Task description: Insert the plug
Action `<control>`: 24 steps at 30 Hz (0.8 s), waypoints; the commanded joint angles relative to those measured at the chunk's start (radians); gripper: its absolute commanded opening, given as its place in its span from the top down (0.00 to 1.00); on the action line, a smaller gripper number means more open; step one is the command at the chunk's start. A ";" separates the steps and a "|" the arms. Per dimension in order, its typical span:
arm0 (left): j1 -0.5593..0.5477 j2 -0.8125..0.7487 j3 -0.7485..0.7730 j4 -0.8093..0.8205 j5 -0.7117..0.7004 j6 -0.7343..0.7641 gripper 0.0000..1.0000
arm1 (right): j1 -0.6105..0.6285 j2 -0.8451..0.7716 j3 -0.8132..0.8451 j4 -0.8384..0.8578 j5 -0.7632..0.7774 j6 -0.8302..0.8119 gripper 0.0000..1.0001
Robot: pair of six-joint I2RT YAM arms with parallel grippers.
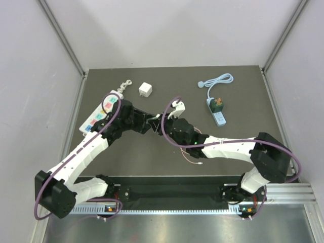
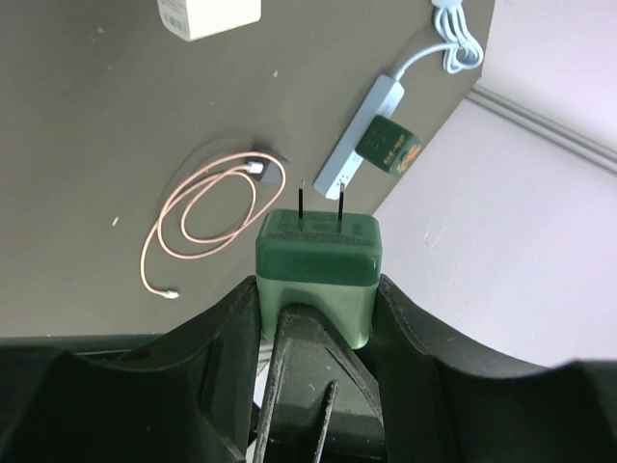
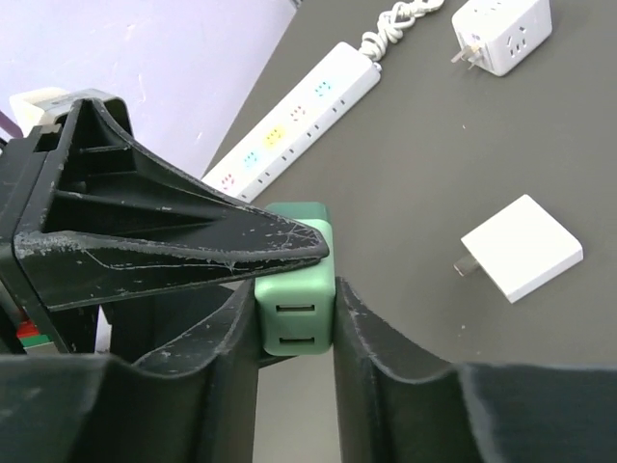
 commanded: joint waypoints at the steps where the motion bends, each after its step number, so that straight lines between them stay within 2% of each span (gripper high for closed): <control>1: -0.007 -0.030 0.005 0.017 0.033 -0.026 1.00 | 0.013 0.014 0.044 0.078 -0.001 0.011 0.75; 2: -0.007 -0.023 0.007 0.019 0.039 -0.026 1.00 | 0.012 0.017 0.037 0.091 -0.003 0.004 0.81; 3: -0.007 -0.022 0.007 0.026 0.047 -0.020 1.00 | 0.012 0.019 0.037 0.100 -0.015 -0.012 0.92; 4: -0.007 -0.019 0.005 0.064 0.071 0.002 1.00 | 0.012 0.023 0.039 0.111 -0.021 -0.025 0.97; 5: -0.007 -0.013 0.001 0.100 0.097 0.023 0.96 | 0.012 0.025 0.042 0.114 -0.027 -0.034 1.00; 6: -0.005 -0.008 -0.006 0.161 0.125 0.108 0.55 | 0.010 0.022 0.042 0.114 -0.039 -0.049 1.00; 7: -0.005 -0.005 -0.004 0.254 0.178 0.144 0.36 | 0.007 0.010 0.040 0.109 -0.040 -0.055 1.00; 8: -0.007 0.004 0.000 0.282 0.194 0.172 0.10 | 0.006 -0.001 0.040 0.068 -0.041 -0.058 1.00; 9: -0.007 0.010 0.011 0.283 0.203 0.201 0.02 | -0.011 -0.010 0.042 0.039 -0.047 -0.062 1.00; 14: -0.007 -0.013 0.030 0.217 0.159 0.319 0.02 | -0.135 -0.124 0.031 -0.197 -0.183 -0.077 1.00; 17: -0.005 -0.039 0.017 0.195 0.111 0.411 0.02 | -0.261 -0.223 0.017 -0.386 -0.326 -0.143 1.00; 20: -0.004 -0.057 -0.007 0.195 0.082 0.511 0.02 | -0.399 -0.314 0.046 -0.634 -0.435 -0.262 1.00; 21: -0.004 -0.060 -0.018 0.221 0.097 0.602 0.02 | -0.471 -0.331 0.065 -0.697 -0.469 -0.337 1.00; 22: -0.005 -0.060 -0.018 0.221 0.103 0.649 0.02 | -0.503 -0.357 0.089 -0.843 -0.469 -0.377 1.00; 23: -0.005 -0.051 -0.015 0.224 0.114 0.705 0.02 | -0.534 -0.363 0.137 -0.901 -0.472 -0.423 1.00; 24: -0.005 -0.039 0.006 0.192 0.129 0.821 0.03 | -0.601 -0.362 0.164 -0.971 -0.483 -0.513 1.00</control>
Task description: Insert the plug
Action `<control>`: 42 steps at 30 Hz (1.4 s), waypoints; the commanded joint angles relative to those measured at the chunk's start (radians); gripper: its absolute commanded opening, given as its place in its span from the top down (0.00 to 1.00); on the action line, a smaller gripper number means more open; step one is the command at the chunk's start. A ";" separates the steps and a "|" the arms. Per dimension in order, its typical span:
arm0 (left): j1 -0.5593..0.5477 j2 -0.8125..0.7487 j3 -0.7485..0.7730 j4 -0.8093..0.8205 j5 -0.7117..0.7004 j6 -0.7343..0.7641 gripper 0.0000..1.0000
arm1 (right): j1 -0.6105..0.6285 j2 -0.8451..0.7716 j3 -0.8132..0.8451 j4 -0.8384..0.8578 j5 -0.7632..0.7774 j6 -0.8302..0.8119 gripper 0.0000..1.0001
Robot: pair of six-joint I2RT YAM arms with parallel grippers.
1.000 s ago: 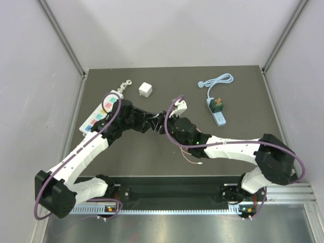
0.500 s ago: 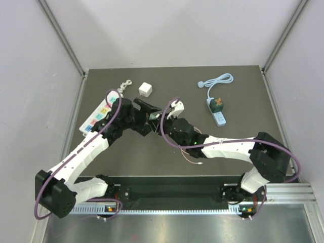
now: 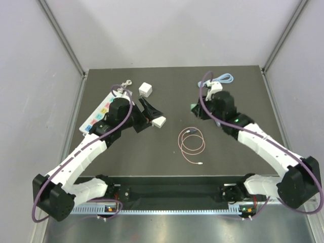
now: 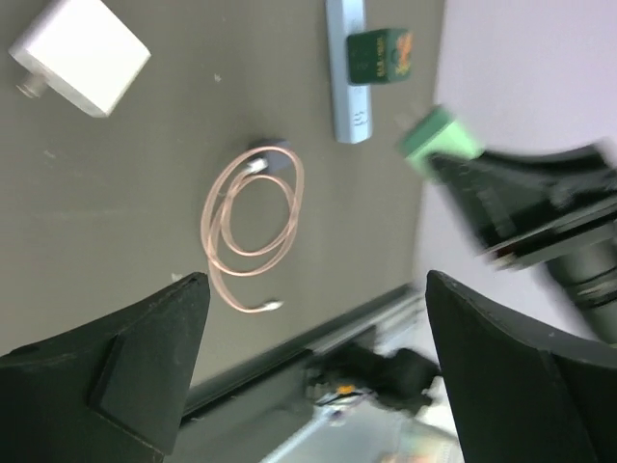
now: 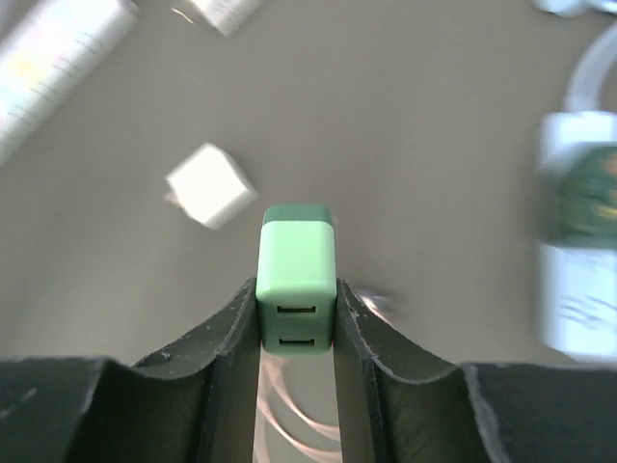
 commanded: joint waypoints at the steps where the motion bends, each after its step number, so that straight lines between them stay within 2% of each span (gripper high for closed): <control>1: -0.001 0.027 0.034 0.005 0.006 0.329 0.03 | -0.128 -0.014 0.176 -0.409 -0.105 -0.267 1.00; 3: -0.001 0.062 0.083 -0.055 0.003 0.464 0.03 | -0.223 0.039 0.233 -0.520 -0.062 -0.340 1.00; 5: -0.001 0.104 0.103 -0.115 0.002 0.527 0.03 | -0.267 0.107 0.275 -0.597 -0.002 -0.346 1.00; 6: -0.001 0.110 0.103 -0.117 0.007 0.576 0.03 | -0.303 0.122 0.280 -0.614 -0.002 -0.405 1.00; 8: -0.001 0.116 0.096 -0.118 0.012 0.607 0.03 | -0.342 0.159 0.292 -0.645 -0.036 -0.461 1.00; 11: -0.002 0.108 0.080 -0.123 -0.039 0.668 0.05 | -0.399 0.211 0.341 -0.703 -0.161 -0.635 1.00; 15: -0.001 0.087 0.054 -0.138 -0.198 0.767 0.03 | -0.425 0.306 0.431 -0.760 -0.191 -0.725 1.00; 17: 0.001 0.073 0.057 -0.146 -0.186 0.767 0.03 | -0.425 0.371 0.468 -0.777 -0.183 -0.765 1.00; 20: -0.001 0.056 0.040 -0.117 -0.131 0.764 0.03 | -0.426 0.443 0.511 -0.794 -0.165 -0.773 1.00; 24: -0.001 0.050 0.048 -0.144 -0.165 0.768 0.03 | -0.426 0.520 0.569 -0.810 -0.102 -0.754 1.00; 27: -0.001 0.026 0.042 -0.135 -0.168 0.768 0.02 | -0.426 0.561 0.606 -0.809 -0.125 -0.740 1.00; 42: -0.001 0.012 0.037 -0.138 -0.185 0.770 0.02 | -0.426 0.650 0.605 -0.815 -0.082 -0.691 1.00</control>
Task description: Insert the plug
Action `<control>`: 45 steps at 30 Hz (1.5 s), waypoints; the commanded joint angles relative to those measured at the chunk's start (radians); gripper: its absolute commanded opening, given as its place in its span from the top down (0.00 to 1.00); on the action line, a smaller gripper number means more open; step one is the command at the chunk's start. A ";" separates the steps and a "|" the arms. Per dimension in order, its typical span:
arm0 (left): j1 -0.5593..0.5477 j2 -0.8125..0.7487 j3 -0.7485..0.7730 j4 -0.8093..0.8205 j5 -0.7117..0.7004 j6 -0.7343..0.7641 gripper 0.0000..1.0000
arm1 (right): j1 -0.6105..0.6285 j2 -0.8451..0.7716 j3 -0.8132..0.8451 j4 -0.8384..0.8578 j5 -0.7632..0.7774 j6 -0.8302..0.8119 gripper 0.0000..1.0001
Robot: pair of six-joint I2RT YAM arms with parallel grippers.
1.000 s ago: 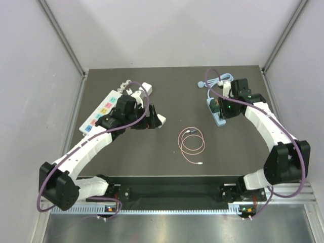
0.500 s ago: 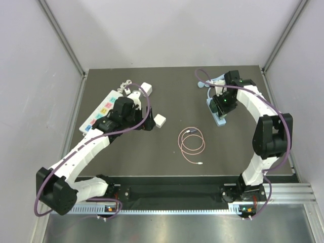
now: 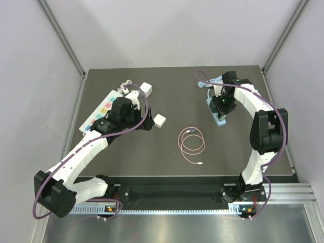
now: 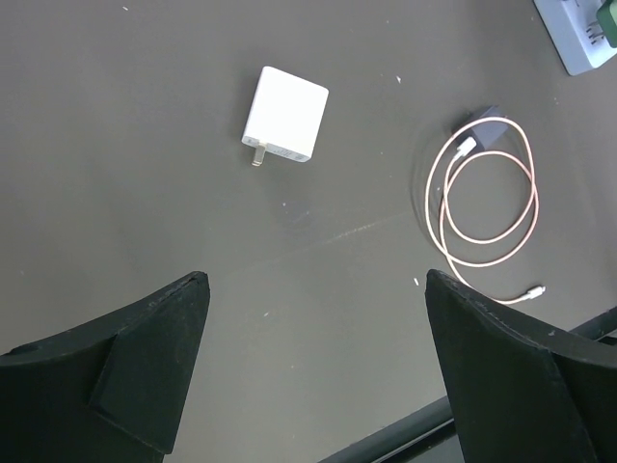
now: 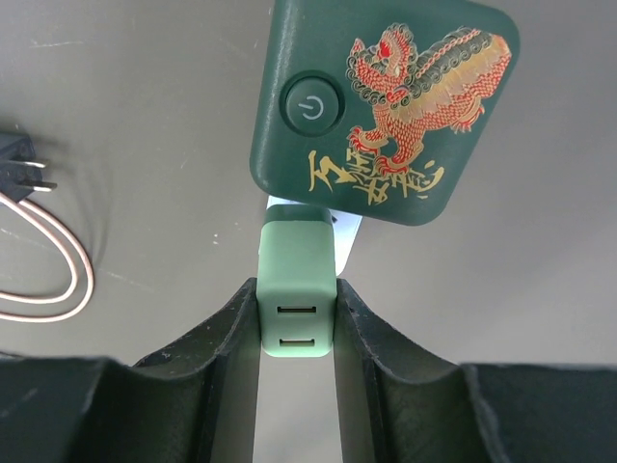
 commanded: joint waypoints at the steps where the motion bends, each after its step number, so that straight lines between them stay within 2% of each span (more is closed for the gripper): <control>1: 0.001 -0.029 -0.011 0.016 -0.018 0.019 0.02 | -0.012 0.025 0.029 -0.023 0.012 0.021 1.00; 14: -0.001 -0.034 -0.011 0.019 -0.022 0.019 0.02 | -0.015 0.048 0.055 -0.081 0.003 0.054 1.00; 33: -0.001 -0.040 -0.011 0.019 -0.028 0.018 0.02 | -0.023 0.025 -0.008 -0.073 0.017 0.088 1.00; 45: -0.001 -0.040 -0.013 0.018 -0.039 0.018 0.02 | -0.023 0.051 0.024 -0.110 0.006 0.099 1.00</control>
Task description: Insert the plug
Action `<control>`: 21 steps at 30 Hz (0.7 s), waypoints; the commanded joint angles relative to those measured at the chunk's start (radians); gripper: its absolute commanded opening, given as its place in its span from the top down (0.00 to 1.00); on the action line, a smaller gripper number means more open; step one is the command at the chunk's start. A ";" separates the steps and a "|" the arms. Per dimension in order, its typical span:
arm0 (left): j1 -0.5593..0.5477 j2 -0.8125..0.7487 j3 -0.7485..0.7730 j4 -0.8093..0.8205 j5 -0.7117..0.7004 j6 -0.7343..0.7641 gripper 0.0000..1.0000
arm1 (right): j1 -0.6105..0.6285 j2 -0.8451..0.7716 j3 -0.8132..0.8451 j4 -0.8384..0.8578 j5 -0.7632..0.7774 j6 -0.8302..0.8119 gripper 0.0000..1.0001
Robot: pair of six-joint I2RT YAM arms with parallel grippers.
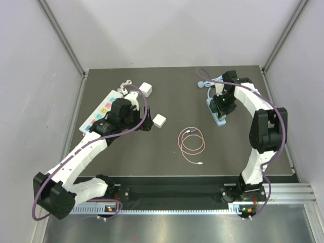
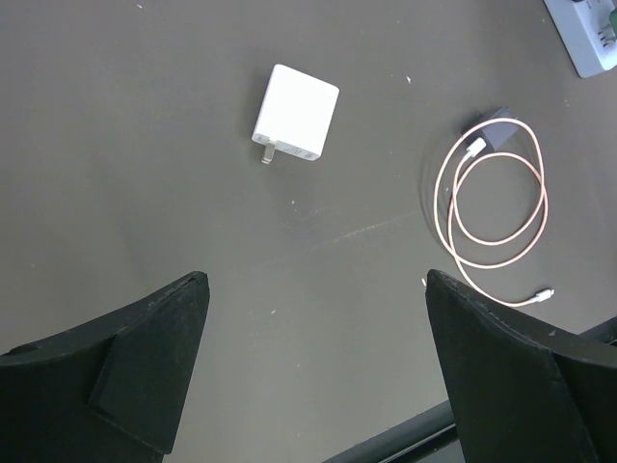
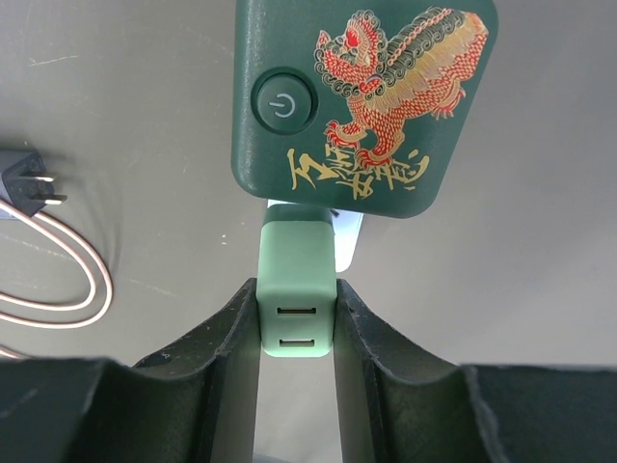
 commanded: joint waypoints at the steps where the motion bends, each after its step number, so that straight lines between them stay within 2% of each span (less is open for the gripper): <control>1: -0.001 -0.021 0.002 0.021 -0.015 0.018 0.02 | -0.016 0.029 0.004 -0.081 0.002 0.016 1.00; 7: -0.001 -0.021 -0.003 0.021 -0.013 0.016 0.02 | -0.014 0.056 0.072 -0.128 -0.001 0.022 1.00; 21: -0.001 -0.015 0.000 0.021 -0.019 0.016 0.02 | -0.010 0.056 -0.108 0.063 0.007 0.059 1.00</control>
